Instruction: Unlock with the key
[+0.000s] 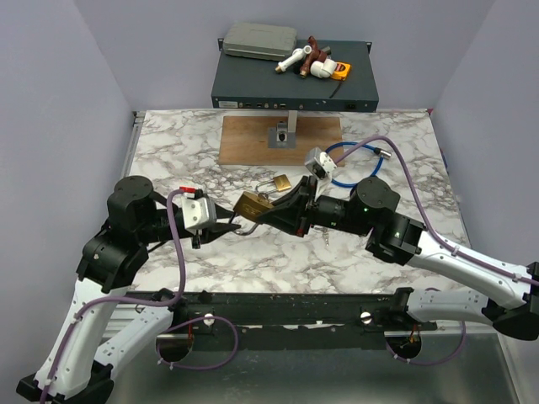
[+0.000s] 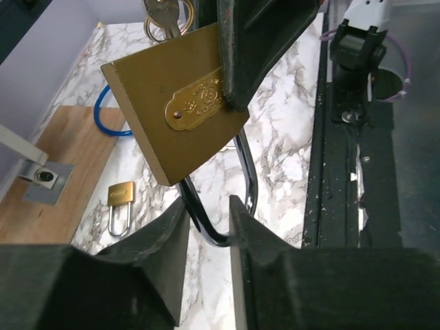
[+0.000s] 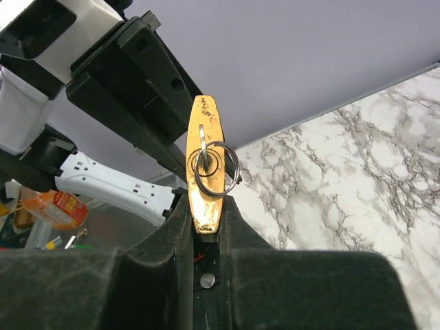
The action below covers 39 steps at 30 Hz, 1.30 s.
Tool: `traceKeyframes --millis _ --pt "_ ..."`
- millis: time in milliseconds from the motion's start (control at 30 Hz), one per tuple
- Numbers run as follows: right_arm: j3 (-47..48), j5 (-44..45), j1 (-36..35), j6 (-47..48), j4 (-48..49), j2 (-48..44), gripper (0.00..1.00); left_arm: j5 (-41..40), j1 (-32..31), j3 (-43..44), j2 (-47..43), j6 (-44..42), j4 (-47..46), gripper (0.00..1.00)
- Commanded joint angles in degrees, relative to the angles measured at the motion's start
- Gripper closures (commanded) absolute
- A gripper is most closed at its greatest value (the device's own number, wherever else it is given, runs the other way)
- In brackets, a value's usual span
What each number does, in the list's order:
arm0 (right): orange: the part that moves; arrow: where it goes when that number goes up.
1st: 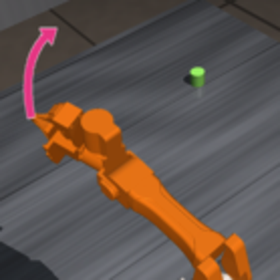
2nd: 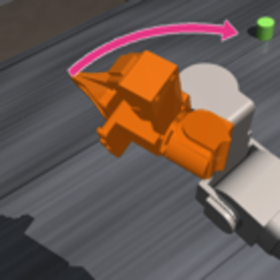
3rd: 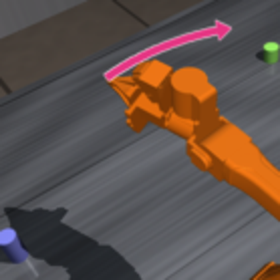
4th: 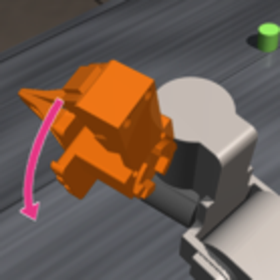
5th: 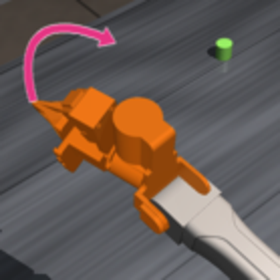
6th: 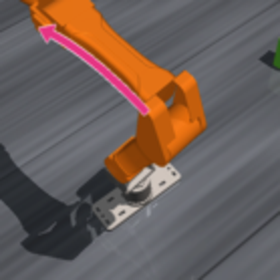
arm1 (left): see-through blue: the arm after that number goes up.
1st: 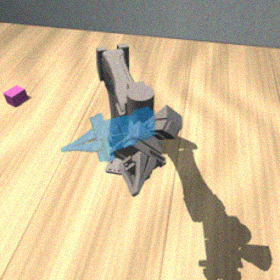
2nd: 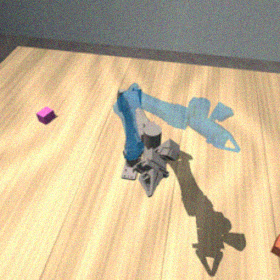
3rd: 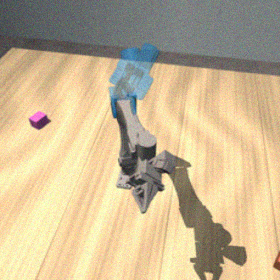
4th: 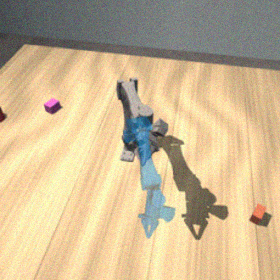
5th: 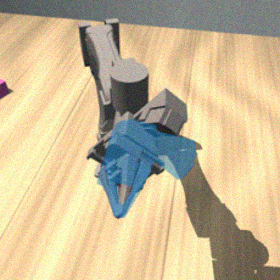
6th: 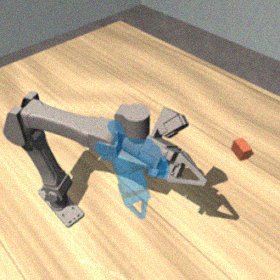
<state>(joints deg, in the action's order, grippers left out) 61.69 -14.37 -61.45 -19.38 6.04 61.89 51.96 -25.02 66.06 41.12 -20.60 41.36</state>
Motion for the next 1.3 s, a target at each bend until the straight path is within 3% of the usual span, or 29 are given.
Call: traceKeyframes --millis 0,133,467,867,1267 --pt "2.7 8.4 0.3 0.1 8.7 1.1 0.99 -0.7 -2.3 -0.8 -0.9 -4.2 1.0 0.81" --pt "2.6 11.2 0.2 -0.1 8.6 1.7 0.99 -2.2 -3.0 -1.0 -1.5 -5.9 1.2 1.00" --pt "3.2 17.7 0.3 -1.5 6.8 2.8 0.99 -9.6 -6.4 -3.1 -3.9 -12.3 0.9 1.00" --pt "6.6 27.6 0.4 -12.2 3.3 10.4 0.99 -23.2 -10.9 -8.9 -3.8 -19.9 -0.1 1.00" --pt "-0.5 22.5 5.3 -22.5 9.4 15.8 0.99 -29.0 -11.0 -21.6 1.7 -17.8 -3.4 0.99"
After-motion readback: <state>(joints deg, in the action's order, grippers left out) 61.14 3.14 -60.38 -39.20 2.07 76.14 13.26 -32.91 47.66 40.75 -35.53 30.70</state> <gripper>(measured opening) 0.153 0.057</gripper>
